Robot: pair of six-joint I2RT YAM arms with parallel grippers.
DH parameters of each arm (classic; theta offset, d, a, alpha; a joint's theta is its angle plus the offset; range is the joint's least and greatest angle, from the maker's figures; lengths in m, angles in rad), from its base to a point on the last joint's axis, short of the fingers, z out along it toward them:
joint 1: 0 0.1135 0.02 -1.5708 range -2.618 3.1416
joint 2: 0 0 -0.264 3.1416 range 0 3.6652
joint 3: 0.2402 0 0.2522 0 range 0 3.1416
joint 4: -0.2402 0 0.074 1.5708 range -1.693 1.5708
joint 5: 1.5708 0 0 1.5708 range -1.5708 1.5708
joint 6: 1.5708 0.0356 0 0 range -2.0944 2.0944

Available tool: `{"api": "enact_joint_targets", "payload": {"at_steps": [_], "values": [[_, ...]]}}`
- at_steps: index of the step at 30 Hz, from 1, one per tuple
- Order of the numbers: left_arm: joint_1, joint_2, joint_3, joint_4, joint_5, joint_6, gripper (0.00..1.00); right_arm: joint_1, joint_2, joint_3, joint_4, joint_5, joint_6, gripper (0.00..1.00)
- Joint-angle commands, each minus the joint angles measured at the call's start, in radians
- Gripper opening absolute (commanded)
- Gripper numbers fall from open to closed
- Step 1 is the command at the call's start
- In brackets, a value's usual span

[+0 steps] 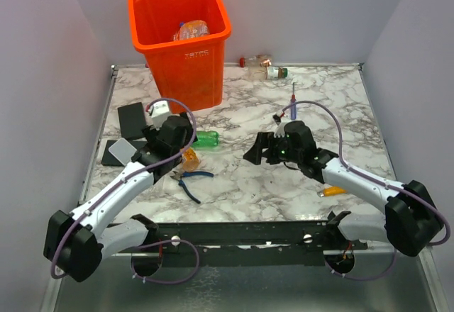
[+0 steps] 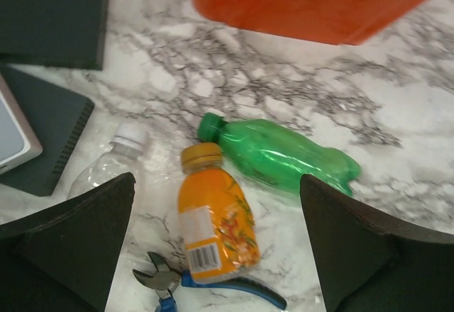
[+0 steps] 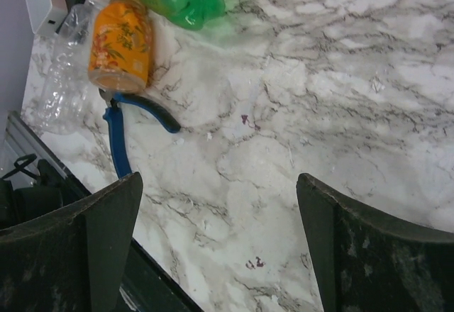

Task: Put the plastic bottles in the bin
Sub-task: Pick up the plastic bottle at the center of the board.

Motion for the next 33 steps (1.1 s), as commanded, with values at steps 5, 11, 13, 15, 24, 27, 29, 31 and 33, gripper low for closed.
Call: {"api": "enact_joint_targets", "payload": {"at_steps": [5,11,13,15,24,27,29,31,33], "values": [[0.218,0.171,0.001,-0.049,0.269,-0.209,0.99,0.006,0.03,0.076,0.043,-0.003,-0.015,0.92],[0.224,0.289,-0.031,-0.025,0.327,-0.253,0.99,0.007,-0.012,0.029,0.033,0.005,-0.003,0.92],[0.222,0.31,-0.05,-0.005,0.334,-0.266,0.99,0.007,-0.032,0.019,0.023,0.011,-0.004,0.92],[0.222,0.329,-0.06,0.008,0.336,-0.277,0.98,0.007,-0.045,0.015,0.015,0.015,-0.005,0.92],[0.221,0.345,-0.132,0.073,0.38,-0.294,0.77,0.007,-0.089,0.003,-0.009,0.027,-0.003,0.92],[0.221,0.334,-0.155,0.108,0.411,-0.295,0.61,0.006,-0.094,0.002,-0.01,0.029,0.003,0.92],[0.219,0.31,-0.16,0.12,0.418,-0.293,0.52,0.007,-0.097,0.004,-0.014,0.028,0.007,0.92],[0.218,0.278,-0.157,0.12,0.42,-0.28,0.46,0.007,-0.104,0.01,-0.017,0.029,0.007,0.92],[0.216,0.235,-0.145,0.12,0.43,-0.266,0.41,0.007,-0.117,0.02,-0.049,0.034,0.003,0.92]]}}
